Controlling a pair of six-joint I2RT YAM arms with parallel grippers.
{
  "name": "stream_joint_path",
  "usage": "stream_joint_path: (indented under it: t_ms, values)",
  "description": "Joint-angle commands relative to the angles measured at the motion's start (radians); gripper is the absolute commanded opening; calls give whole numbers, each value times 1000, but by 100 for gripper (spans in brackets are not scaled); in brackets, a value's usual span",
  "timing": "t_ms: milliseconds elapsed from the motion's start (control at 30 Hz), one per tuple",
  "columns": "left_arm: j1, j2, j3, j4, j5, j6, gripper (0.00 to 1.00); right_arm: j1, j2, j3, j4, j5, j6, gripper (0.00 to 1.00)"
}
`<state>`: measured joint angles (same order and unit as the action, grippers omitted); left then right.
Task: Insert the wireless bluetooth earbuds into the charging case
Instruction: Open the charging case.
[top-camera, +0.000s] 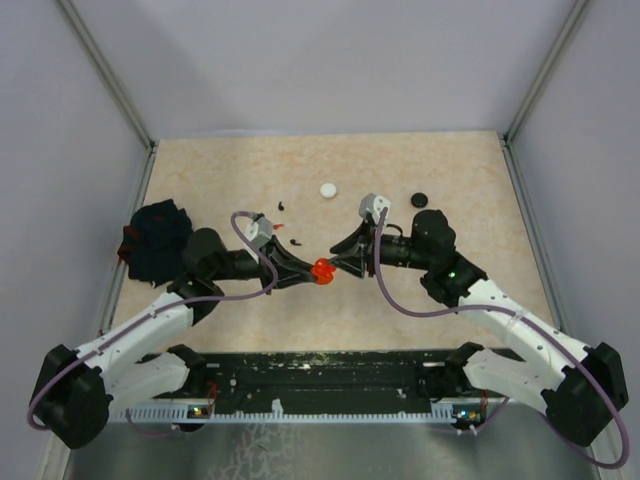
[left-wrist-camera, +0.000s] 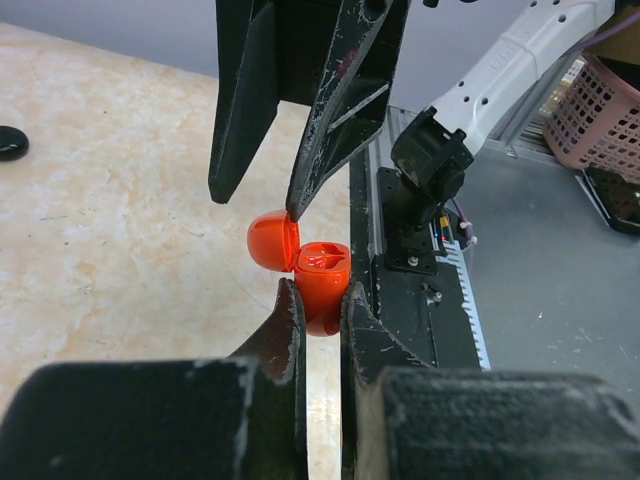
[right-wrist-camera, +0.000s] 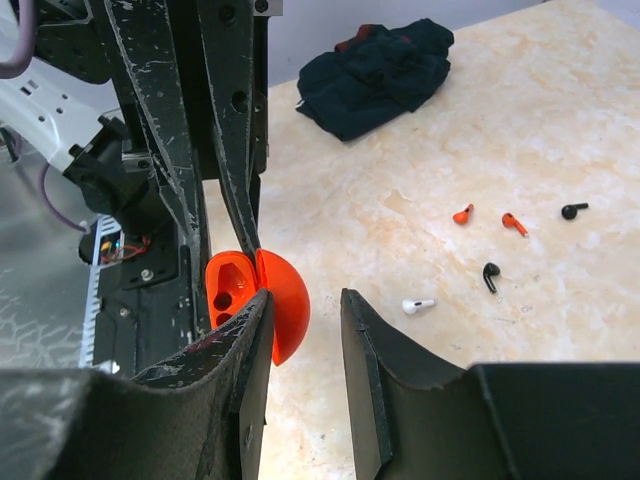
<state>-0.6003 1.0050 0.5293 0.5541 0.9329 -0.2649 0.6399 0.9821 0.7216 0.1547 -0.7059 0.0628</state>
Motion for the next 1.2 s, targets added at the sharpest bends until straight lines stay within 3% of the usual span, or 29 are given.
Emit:
stream_joint_path:
  t_ms: [0, 100, 200, 333, 500, 700, 833, 1167]
  values:
    - [-3, -30, 19, 31, 22, 6, 1, -4, 1, 65, 9, 66, 2, 33]
    - [-3, -39, 13, 25, -13, 15, 1, -4, -6, 78, 0, 60, 18, 33]
    - [-3, -57, -1, 20, -85, 22, 1, -4, -40, 77, 20, 70, 52, 52]
    - [-2, -84, -29, 52, -200, 13, 1, -5, -103, 44, 80, 116, 87, 52]
    - [-1, -127, -95, 187, -298, -33, 1, -4, -173, -107, 320, 57, 80, 52]
    - [-1, -135, -175, 404, -274, -78, 0, -5, -155, -172, 429, 10, 99, 54]
    - [-1, -132, -203, 523, -260, -84, 0, -5, -117, -238, 604, -39, 116, 53]
    - [-1, -12, -174, 749, -177, -137, 0, -2, -13, -251, 798, -114, 145, 50]
